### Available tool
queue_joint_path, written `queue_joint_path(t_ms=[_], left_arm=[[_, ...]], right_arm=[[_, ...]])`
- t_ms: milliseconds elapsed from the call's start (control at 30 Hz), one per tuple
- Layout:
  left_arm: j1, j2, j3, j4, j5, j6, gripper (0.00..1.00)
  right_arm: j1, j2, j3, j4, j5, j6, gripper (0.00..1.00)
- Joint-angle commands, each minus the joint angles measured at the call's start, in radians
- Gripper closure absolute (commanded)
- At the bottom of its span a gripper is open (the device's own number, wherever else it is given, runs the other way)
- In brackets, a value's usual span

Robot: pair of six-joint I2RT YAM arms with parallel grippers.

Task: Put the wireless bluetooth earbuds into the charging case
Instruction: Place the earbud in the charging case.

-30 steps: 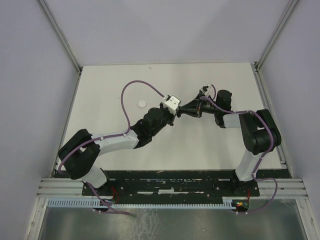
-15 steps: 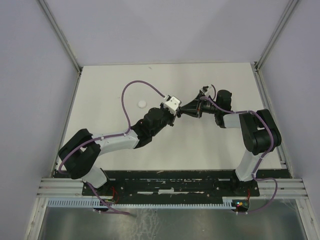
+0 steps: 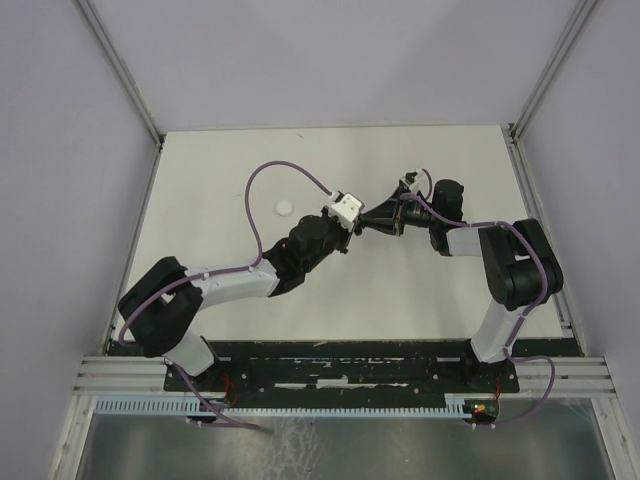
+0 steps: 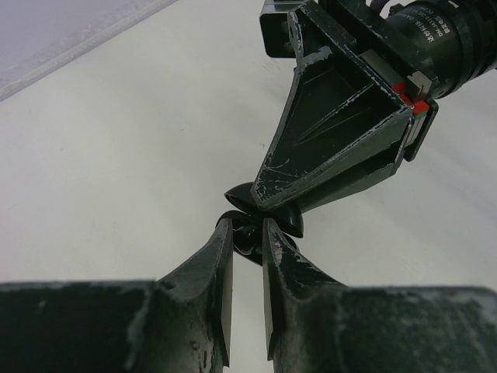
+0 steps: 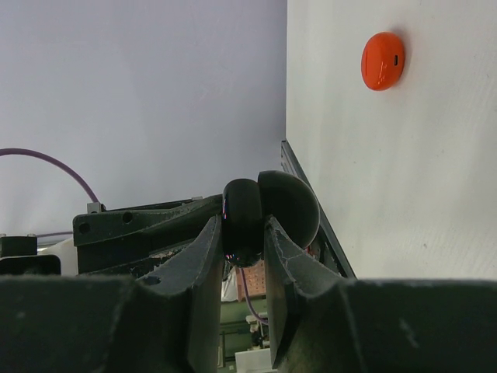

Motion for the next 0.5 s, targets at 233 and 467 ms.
queue_joint_path(t_ms=[233, 467], left_arm=[[0.003, 0.007, 0.039, -0.004, -0.014, 0.031, 0.95], [0.003, 0.008, 0.044, -0.013, -0.022, 0.030, 0.85]], right_arm=[[-0.003, -0.049, 0.011, 0.045, -0.036, -0.019, 0.95], [-0.003, -0.051, 0.012, 0.044, -0.036, -0.020, 0.95]])
